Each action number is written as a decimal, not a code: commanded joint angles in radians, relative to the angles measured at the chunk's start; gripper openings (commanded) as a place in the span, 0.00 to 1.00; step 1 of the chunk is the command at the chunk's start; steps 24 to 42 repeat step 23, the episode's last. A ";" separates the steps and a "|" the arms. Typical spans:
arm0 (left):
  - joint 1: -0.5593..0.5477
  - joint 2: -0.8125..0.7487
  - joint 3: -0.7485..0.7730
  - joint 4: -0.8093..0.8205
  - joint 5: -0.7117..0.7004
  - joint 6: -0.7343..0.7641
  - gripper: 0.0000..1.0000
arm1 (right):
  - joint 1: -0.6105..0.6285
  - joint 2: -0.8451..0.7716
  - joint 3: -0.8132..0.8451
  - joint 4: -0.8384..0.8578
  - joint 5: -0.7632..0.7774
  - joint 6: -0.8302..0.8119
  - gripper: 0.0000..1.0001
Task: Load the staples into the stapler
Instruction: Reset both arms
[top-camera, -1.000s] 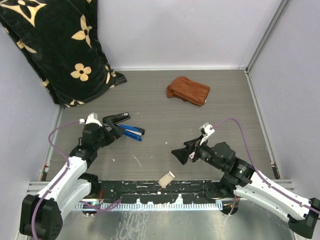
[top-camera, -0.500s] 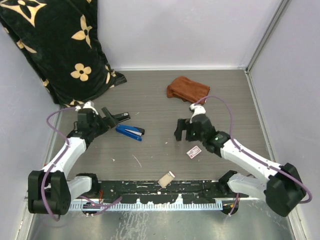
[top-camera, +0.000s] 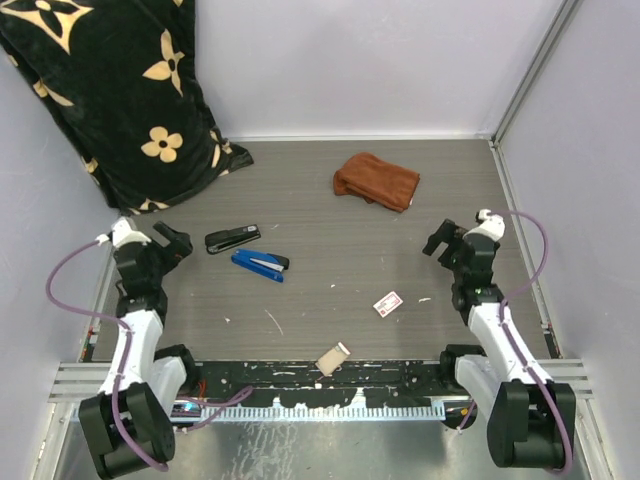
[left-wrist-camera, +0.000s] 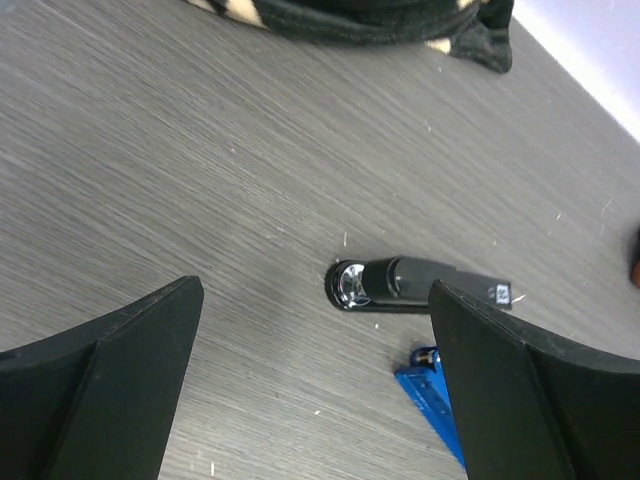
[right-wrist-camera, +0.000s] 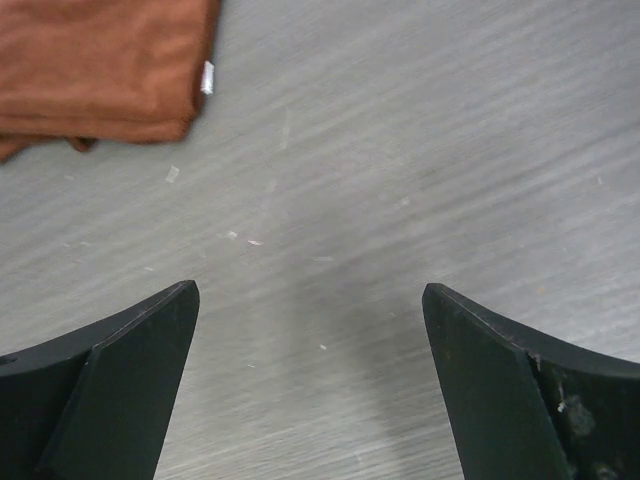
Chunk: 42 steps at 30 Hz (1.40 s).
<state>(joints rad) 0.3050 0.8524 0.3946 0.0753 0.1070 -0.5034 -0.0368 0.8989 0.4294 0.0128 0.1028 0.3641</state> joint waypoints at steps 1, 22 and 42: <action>-0.101 0.036 -0.098 0.307 -0.098 0.116 0.98 | 0.000 -0.012 -0.194 0.428 0.126 -0.071 1.00; -0.194 0.404 -0.117 0.682 -0.289 0.201 0.98 | 0.002 0.359 -0.309 1.064 0.199 -0.199 0.99; -0.195 0.405 -0.114 0.681 -0.292 0.202 0.98 | 0.002 0.359 -0.309 1.065 0.198 -0.199 1.00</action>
